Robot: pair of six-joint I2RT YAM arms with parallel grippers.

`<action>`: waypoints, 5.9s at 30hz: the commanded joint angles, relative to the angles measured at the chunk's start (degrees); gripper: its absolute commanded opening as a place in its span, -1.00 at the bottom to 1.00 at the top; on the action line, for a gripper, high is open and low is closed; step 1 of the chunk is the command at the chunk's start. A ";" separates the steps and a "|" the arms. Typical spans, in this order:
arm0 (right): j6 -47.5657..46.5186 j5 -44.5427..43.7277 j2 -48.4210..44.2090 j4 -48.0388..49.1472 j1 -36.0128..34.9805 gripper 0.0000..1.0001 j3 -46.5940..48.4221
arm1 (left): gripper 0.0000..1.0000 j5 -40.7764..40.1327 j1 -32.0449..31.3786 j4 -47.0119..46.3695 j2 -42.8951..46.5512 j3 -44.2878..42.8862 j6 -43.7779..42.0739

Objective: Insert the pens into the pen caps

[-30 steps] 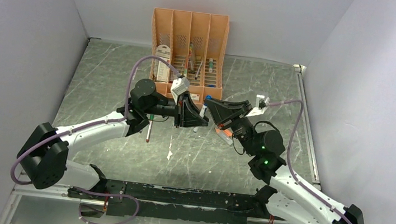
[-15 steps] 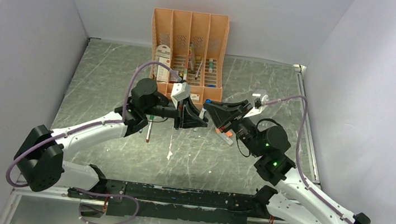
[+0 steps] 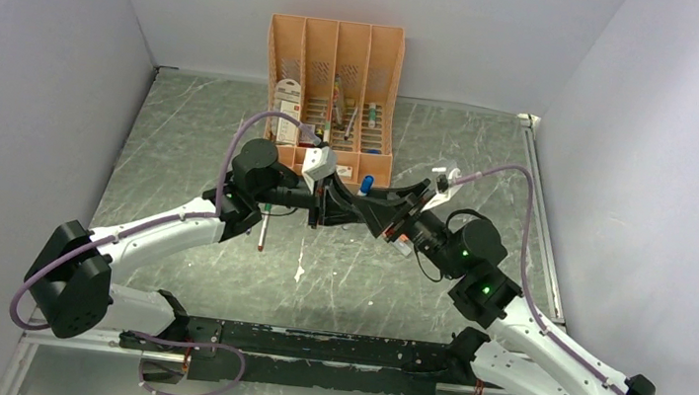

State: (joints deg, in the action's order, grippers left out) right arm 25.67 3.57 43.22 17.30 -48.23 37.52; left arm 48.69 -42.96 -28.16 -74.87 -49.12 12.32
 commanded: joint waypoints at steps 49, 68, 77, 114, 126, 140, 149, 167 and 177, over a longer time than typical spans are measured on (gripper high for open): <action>-0.86 -2.72 1.61 -4.88 -0.35 -1.00 4.00 | -0.86 -4.15 -3.24 1.53 -0.26 -1.25 -3.24; 8.66 7.25 1.46 -5.58 -0.46 -1.00 -7.65 | -0.86 -6.42 -3.14 7.23 -6.94 -21.36 -7.30; 9.72 8.08 0.60 -8.09 -0.72 -1.00 -11.24 | -0.86 -7.42 -3.00 11.58 -8.60 -28.21 -10.53; 9.03 -24.46 -20.11 -12.40 -3.94 -0.03 -8.58 | -0.86 -42.62 -2.91 16.26 -0.80 5.83 4.49; 12.66 -22.52 -15.70 -12.47 -3.98 -0.07 -13.15 | -0.84 -69.30 -2.82 44.30 -6.00 6.84 21.08; 14.69 -22.95 -3.57 -22.78 -3.91 -0.07 -9.74 | -0.16 -72.88 0.92 50.86 -16.57 -0.11 22.77; 14.27 -32.54 7.79 -37.14 -2.46 0.08 -3.37 | 0.15 -65.55 1.02 45.55 -5.89 -1.03 20.51; 2.63 -24.10 32.95 -33.74 10.68 0.36 1.12 | 0.17 -48.35 1.01 29.78 11.83 5.47 15.82; 1.85 -21.86 38.29 -29.27 11.55 0.31 0.98 | 0.18 -48.60 1.00 30.15 11.33 6.63 15.01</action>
State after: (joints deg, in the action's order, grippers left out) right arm 28.36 -19.49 79.94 -14.44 -37.08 38.33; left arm -0.93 -42.06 3.95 -63.96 -43.59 28.32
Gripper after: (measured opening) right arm 0.660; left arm 0.589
